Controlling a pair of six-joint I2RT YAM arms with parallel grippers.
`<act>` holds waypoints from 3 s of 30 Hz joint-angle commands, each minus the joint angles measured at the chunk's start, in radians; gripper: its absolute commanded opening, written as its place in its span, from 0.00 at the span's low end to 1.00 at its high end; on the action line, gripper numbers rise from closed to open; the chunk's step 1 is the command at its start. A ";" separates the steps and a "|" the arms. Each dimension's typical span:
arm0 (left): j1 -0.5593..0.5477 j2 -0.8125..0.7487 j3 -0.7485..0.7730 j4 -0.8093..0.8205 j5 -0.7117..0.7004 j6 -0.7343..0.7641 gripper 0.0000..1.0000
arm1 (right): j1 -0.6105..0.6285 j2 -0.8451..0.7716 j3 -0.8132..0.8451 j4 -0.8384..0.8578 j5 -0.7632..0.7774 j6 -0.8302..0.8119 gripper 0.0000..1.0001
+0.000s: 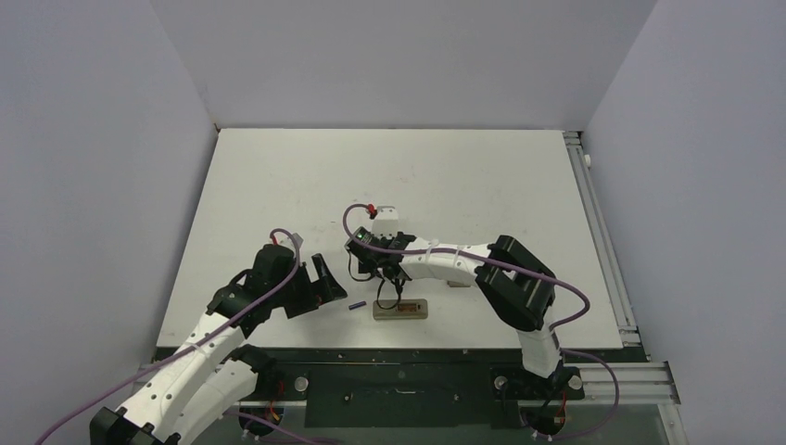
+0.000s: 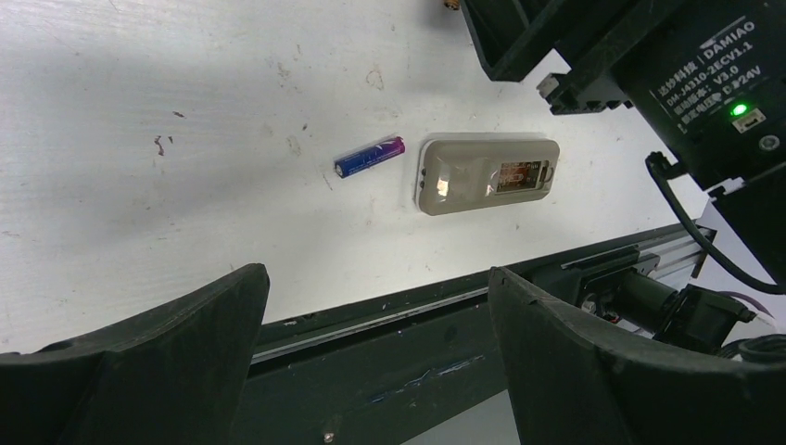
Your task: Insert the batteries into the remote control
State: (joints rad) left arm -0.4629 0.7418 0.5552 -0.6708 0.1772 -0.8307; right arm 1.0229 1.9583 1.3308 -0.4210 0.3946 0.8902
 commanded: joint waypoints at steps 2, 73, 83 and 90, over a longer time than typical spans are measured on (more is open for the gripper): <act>0.004 0.001 0.029 0.031 0.040 0.026 0.86 | 0.011 0.029 0.058 -0.024 0.059 0.079 0.52; 0.004 0.018 0.020 0.047 0.067 0.027 0.86 | 0.027 -0.102 -0.076 0.048 -0.025 -0.214 0.09; 0.004 0.029 0.020 0.052 0.062 0.025 0.86 | -0.023 -0.215 -0.128 0.045 -0.122 -0.372 0.08; 0.004 0.043 0.019 0.073 0.069 0.019 0.86 | -0.068 -0.361 -0.221 0.060 -0.245 -0.552 0.08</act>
State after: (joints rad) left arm -0.4629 0.7776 0.5552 -0.6456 0.2436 -0.8074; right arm 0.9730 1.7058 1.1473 -0.3908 0.2283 0.4770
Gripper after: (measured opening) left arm 0.862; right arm 0.099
